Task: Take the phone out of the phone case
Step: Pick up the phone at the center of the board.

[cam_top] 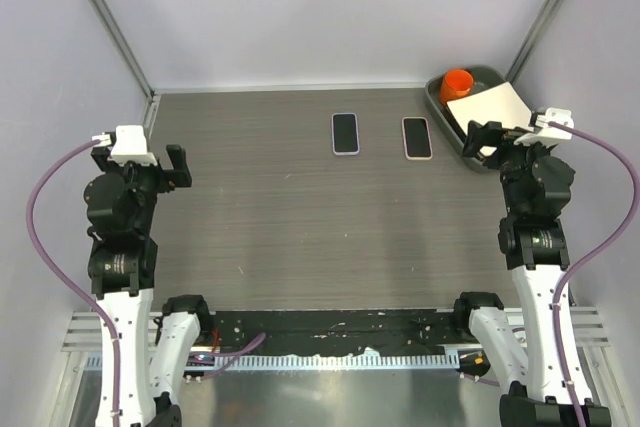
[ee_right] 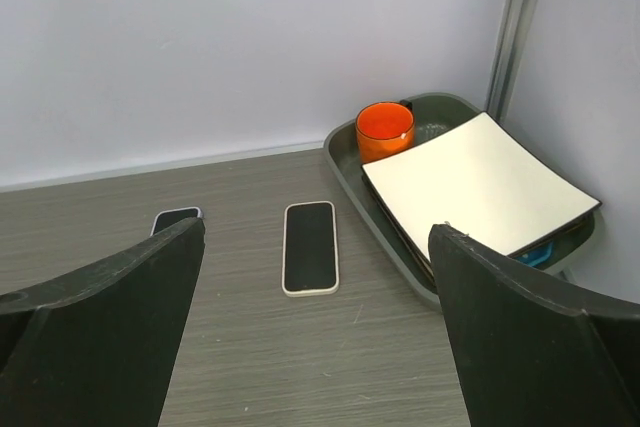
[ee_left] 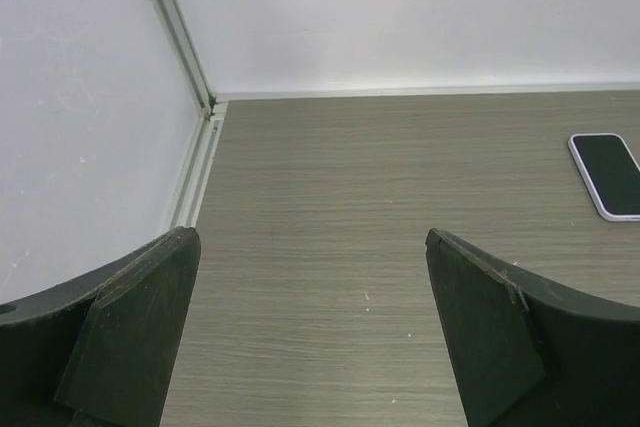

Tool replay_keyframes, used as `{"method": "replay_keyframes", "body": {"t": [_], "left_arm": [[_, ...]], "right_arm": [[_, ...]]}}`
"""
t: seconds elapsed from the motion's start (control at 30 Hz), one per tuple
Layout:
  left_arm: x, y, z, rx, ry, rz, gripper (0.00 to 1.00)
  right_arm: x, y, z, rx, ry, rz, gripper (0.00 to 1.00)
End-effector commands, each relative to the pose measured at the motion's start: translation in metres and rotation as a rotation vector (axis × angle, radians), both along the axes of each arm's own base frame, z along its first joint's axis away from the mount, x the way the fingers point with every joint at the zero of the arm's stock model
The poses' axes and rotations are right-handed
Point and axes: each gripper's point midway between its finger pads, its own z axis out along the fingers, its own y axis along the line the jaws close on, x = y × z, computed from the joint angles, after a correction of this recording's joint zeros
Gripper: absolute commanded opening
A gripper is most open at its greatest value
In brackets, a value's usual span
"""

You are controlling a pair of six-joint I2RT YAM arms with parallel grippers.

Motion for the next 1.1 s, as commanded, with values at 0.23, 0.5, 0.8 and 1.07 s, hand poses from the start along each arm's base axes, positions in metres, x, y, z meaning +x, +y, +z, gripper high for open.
{"method": "replay_keyframes", "body": {"t": [0.23, 0.5, 0.8, 1.07], "left_arm": [[0.002, -0.011, -0.021, 0.058, 0.065, -0.091, 1.00], [-0.007, -0.014, -0.066, 0.072, 0.177, -0.116, 1.00], [-0.006, -0.015, -0.084, 0.047, 0.223, -0.125, 1.00], [-0.003, -0.020, -0.097, 0.027, 0.254, -0.155, 1.00]], "right_arm": [[0.007, 0.063, -0.022, -0.205, 0.024, 0.390, 0.99], [0.061, 0.116, -0.076, -0.180, 0.299, 0.616, 0.95], [0.146, 0.177, -0.160, 0.004, 0.569, 0.804, 0.91], [0.174, 0.241, -0.235, 0.028, 0.768, 0.839, 0.90]]}}
